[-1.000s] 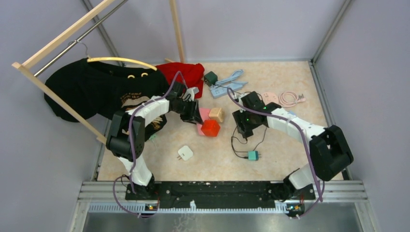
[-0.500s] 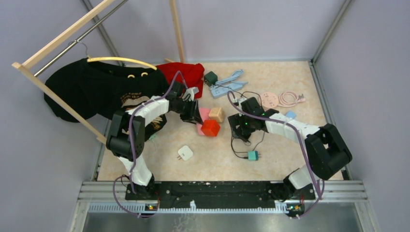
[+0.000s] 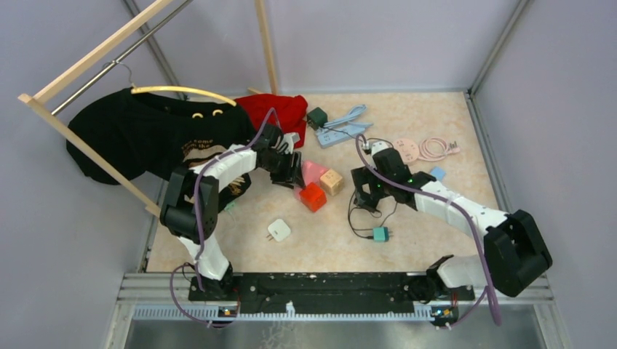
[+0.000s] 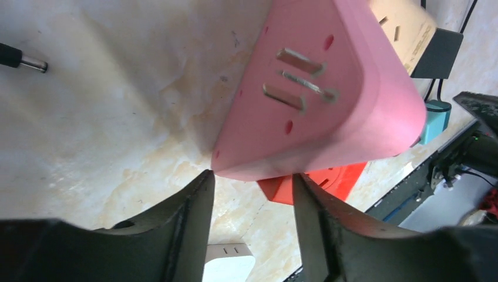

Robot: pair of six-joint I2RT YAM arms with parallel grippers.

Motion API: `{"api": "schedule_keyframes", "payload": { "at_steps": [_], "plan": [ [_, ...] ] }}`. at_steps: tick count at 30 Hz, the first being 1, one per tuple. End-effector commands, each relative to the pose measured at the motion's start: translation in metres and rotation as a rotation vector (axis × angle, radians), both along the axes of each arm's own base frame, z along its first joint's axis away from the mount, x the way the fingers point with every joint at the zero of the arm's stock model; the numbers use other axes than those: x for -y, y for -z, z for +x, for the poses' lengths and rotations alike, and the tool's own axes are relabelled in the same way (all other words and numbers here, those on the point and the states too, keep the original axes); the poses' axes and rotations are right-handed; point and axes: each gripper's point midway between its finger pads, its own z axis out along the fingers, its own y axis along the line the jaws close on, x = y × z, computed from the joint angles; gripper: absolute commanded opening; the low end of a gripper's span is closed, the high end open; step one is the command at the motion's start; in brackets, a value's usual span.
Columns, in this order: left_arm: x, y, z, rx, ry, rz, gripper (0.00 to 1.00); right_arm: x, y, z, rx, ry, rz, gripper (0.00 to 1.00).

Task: Insert the plug
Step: Pick up the plug from the center of the board.

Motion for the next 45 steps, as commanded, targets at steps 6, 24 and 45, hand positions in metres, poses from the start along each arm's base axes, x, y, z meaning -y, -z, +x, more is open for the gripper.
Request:
{"api": "schedule_keyframes", "payload": {
  "at_steps": [6, 24, 45],
  "plan": [
    [0.003, -0.034, 0.03, 0.151, -0.073, -0.052, 0.47, -0.043, -0.042, 0.029, 0.138, -0.094, 0.163, 0.91],
    [0.004, -0.1, -0.001, 0.275, -0.072, -0.179, 0.65, -0.012, -0.028, 0.006, 0.013, -0.274, -0.118, 0.81],
    [-0.005, -0.133, -0.035, 0.323, -0.068, -0.229, 0.67, 0.005, 0.037, -0.004, -0.056, -0.48, -0.295, 0.76]
  ]
}}
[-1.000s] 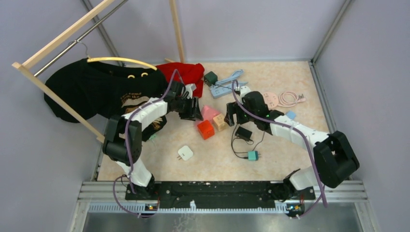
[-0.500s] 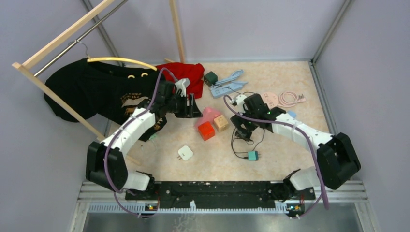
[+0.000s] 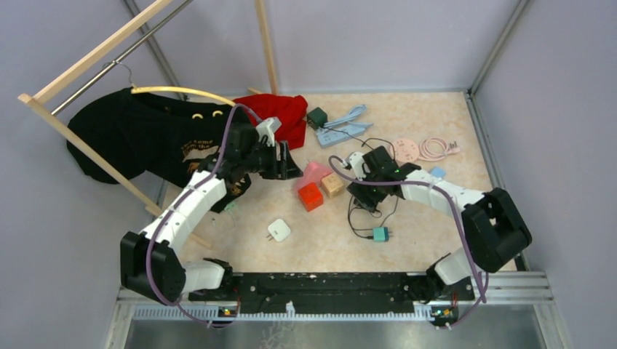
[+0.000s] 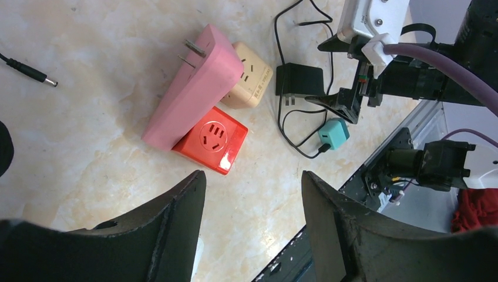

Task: Insert the plug
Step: Pick up the plug from the center of the board.

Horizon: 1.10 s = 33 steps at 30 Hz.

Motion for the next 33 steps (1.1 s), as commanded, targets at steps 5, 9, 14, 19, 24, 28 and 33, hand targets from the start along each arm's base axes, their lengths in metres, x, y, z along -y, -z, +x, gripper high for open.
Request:
{"api": "schedule_keyframes", "payload": {
  "at_steps": [5, 9, 14, 19, 24, 28, 33],
  "plan": [
    [0.007, -0.014, -0.017, -0.012, 0.038, -0.07, 0.65, -0.004, 0.024, -0.008, -0.074, -0.048, -0.02, 0.66],
    [0.01, -0.024, -0.022, -0.023, 0.041, -0.11, 0.64, -0.009, 0.022, -0.005, -0.059, -0.057, 0.003, 0.39],
    [0.017, -0.035, -0.029, -0.029, 0.062, -0.168, 0.63, -0.013, -0.009, 0.001, 0.013, -0.035, 0.053, 0.22],
    [0.03, -0.054, -0.034, -0.013, 0.122, -0.262, 0.65, -0.035, -0.088, 0.001, 0.192, -0.034, 0.257, 0.19],
    [0.044, -0.071, -0.038, -0.011, 0.184, -0.354, 0.74, -0.069, -0.148, -0.013, 0.359, -0.105, 0.48, 0.19],
    [0.054, -0.076, -0.041, 0.001, 0.218, -0.373, 0.78, -0.096, -0.172, -0.024, 0.411, -0.136, 0.548, 0.2],
    [0.061, -0.07, -0.042, -0.002, 0.221, -0.356, 0.77, -0.128, -0.185, -0.033, 0.45, -0.155, 0.568, 0.21]
  ]
}}
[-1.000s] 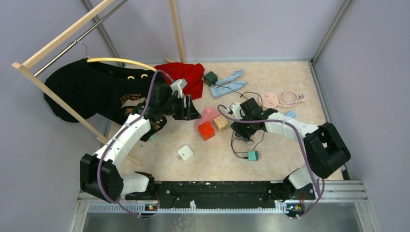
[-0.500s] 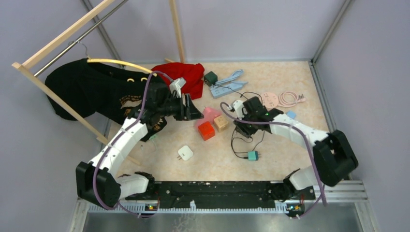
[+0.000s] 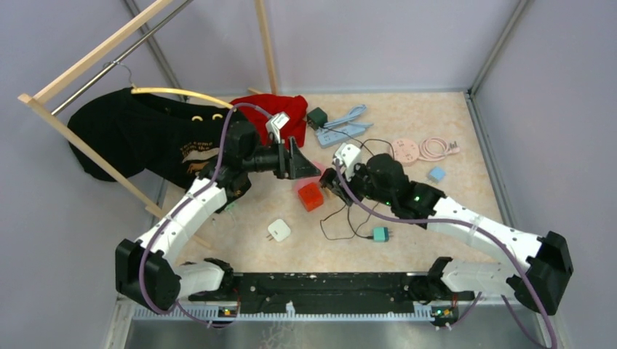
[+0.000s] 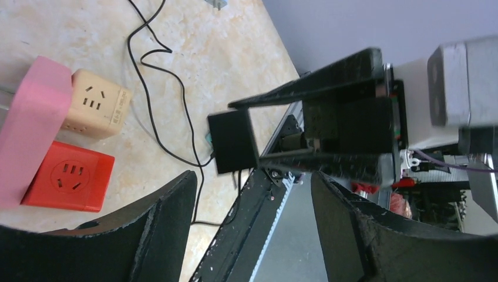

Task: Insert the plug
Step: Pick up the plug from the center of the board.

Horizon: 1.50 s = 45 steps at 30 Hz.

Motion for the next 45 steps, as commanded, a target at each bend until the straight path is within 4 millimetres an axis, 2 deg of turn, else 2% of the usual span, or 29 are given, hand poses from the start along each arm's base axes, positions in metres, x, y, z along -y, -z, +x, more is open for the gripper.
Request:
{"api": "schedule_keyframes", "payload": {
  "at_steps": [1, 6, 15, 18, 19, 22, 23, 24, 26, 28, 29, 32, 36, 37, 39, 41, 43, 45],
  "plan": [
    [0.009, 0.0, 0.0, 0.014, 0.017, -0.01, 0.77, -0.032, -0.03, 0.003, 0.071, 0.026, 0.08, 0.21],
    [0.008, 0.022, 0.004, -0.021, -0.006, 0.073, 0.74, -0.046, -0.038, 0.001, 0.076, 0.021, 0.125, 0.21],
    [0.014, 0.028, 0.005, -0.04, 0.016, 0.081, 0.7, -0.047, -0.043, 0.003, 0.091, 0.047, 0.171, 0.21],
    [0.019, 0.031, 0.001, -0.057, 0.04, 0.073, 0.58, -0.046, -0.04, 0.004, 0.089, 0.056, 0.173, 0.21],
    [0.02, 0.031, 0.0, -0.057, 0.046, 0.073, 0.5, -0.047, -0.042, 0.005, 0.094, 0.057, 0.183, 0.21],
    [0.021, 0.028, -0.002, -0.047, 0.058, 0.064, 0.19, -0.048, -0.042, 0.005, 0.094, 0.058, 0.193, 0.23],
    [0.022, 0.024, -0.002, -0.031, 0.068, 0.052, 0.13, -0.049, -0.041, 0.004, 0.089, 0.055, 0.194, 0.26],
    [0.023, 0.02, -0.004, -0.013, 0.085, 0.04, 0.1, -0.047, -0.037, 0.002, 0.081, 0.052, 0.19, 0.36],
    [0.024, 0.013, -0.005, 0.046, 0.124, 0.027, 0.06, -0.044, -0.035, -0.006, 0.069, 0.02, 0.19, 0.65],
    [0.024, 0.011, -0.004, 0.12, 0.15, 0.037, 0.03, -0.04, -0.04, -0.019, 0.063, -0.055, 0.227, 0.95],
    [0.024, 0.01, -0.005, 0.149, 0.17, 0.037, 0.03, -0.035, -0.045, -0.022, 0.055, -0.073, 0.258, 0.98],
    [0.025, 0.004, -0.01, 0.235, 0.237, 0.016, 0.01, -0.021, -0.066, -0.032, 0.036, -0.128, 0.345, 0.99],
    [0.024, -0.003, -0.017, 0.363, 0.308, -0.001, 0.0, -0.002, -0.079, -0.038, -0.007, -0.137, 0.39, 0.99],
    [0.025, -0.006, -0.019, 0.405, 0.329, -0.015, 0.0, 0.0, -0.081, -0.038, -0.036, -0.146, 0.415, 0.95],
    [0.025, -0.01, -0.026, 0.467, 0.371, -0.046, 0.0, 0.003, -0.08, -0.033, -0.119, -0.145, 0.465, 0.72],
    [0.025, -0.013, -0.033, 0.505, 0.414, -0.073, 0.0, 0.002, -0.078, -0.035, -0.205, -0.202, 0.488, 0.58],
    [0.025, -0.014, -0.036, 0.526, 0.434, -0.08, 0.0, -0.004, -0.076, -0.046, -0.273, -0.305, 0.501, 0.54],
    [0.024, -0.014, -0.038, 0.542, 0.449, -0.087, 0.0, -0.008, -0.072, -0.059, -0.319, -0.386, 0.5, 0.54]
  ]
}}
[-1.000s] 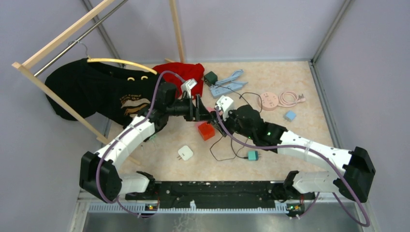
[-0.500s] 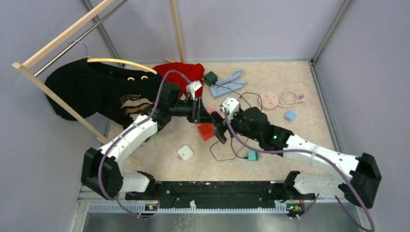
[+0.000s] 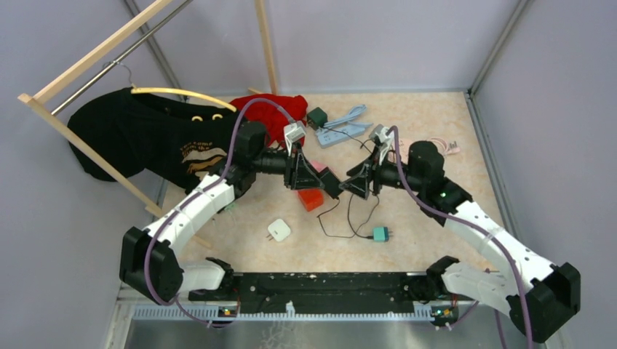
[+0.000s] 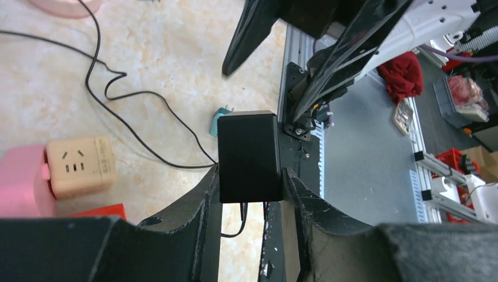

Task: Insert the plug
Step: Pick up the plug from the center of the board.

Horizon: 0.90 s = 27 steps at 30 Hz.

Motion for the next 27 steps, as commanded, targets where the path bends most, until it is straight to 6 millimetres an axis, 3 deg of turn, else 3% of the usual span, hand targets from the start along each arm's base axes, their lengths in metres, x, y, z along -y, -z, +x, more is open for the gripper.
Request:
{"api": "schedule_keyframes", "payload": {
  "at_steps": [1, 6, 11, 21, 23, 25, 27],
  "plan": [
    [0.001, -0.024, -0.014, 0.188, 0.119, -0.093, 0.0, -0.019, -0.016, -0.041, -0.072, -0.292, 0.092, 0.55],
    [-0.002, -0.025, -0.023, 0.225, 0.149, -0.109, 0.0, -0.021, -0.01, -0.046, -0.077, -0.334, 0.105, 0.6],
    [-0.003, -0.026, -0.027, 0.248, 0.177, -0.119, 0.0, -0.029, -0.006, -0.041, -0.128, -0.355, 0.133, 0.48],
    [-0.003, -0.021, -0.028, 0.238, 0.199, -0.118, 0.0, -0.047, 0.004, -0.035, -0.179, -0.372, 0.109, 0.43],
    [-0.002, -0.02, -0.028, 0.238, 0.198, -0.117, 0.0, -0.052, 0.009, -0.038, -0.178, -0.39, 0.095, 0.46],
    [-0.003, -0.02, -0.03, 0.236, 0.207, -0.122, 0.0, -0.054, 0.013, -0.038, -0.165, -0.389, 0.096, 0.55],
    [-0.003, -0.02, -0.032, 0.23, 0.215, -0.125, 0.0, -0.055, 0.016, -0.034, -0.157, -0.374, 0.099, 0.57]
  ]
}}
